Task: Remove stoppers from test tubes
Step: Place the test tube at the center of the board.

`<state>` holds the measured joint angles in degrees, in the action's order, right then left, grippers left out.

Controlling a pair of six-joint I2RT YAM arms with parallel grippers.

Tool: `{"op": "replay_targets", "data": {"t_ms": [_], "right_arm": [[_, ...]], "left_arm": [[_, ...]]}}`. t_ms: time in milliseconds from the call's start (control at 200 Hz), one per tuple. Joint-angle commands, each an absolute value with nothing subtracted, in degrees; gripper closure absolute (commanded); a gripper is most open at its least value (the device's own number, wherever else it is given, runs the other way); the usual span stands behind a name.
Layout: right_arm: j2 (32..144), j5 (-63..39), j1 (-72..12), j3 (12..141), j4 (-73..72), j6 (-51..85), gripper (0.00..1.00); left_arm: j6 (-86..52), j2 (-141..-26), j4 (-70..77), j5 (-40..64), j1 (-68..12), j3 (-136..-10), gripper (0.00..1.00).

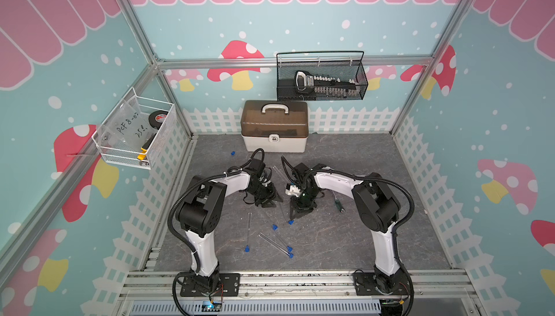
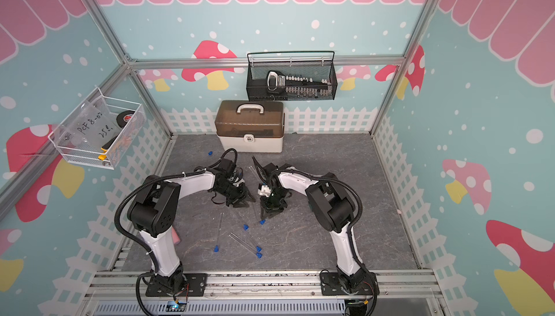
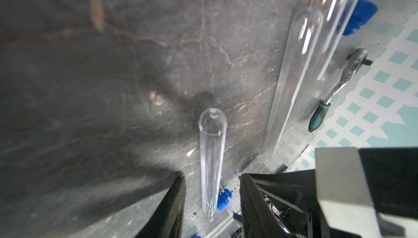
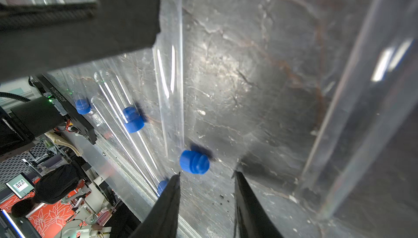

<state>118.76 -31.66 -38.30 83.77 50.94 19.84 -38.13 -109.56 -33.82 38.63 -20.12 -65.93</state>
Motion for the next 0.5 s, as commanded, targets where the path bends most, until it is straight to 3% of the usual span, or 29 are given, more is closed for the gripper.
{"op": "replay_targets", "data": {"t_ms": [0, 285, 495], "right_arm": [[116.9, -30.8, -38.7, 84.3, 51.5, 19.3, 0.60], [102.1, -24.2, -41.0, 78.9, 46.5, 22.6, 0.59], [101.0, -21.5, -46.2, 76.7, 44.0, 24.2, 0.58]], "left_arm": [[-37.4, -106.8, -34.6, 38.9, -20.1, -66.1, 0.60], [-38.6, -95.2, -38.1, 36.2, -20.1, -65.0, 0.60], [-44.5, -70.9, -47.2, 17.9, -19.0, -56.9, 0.58]]}}
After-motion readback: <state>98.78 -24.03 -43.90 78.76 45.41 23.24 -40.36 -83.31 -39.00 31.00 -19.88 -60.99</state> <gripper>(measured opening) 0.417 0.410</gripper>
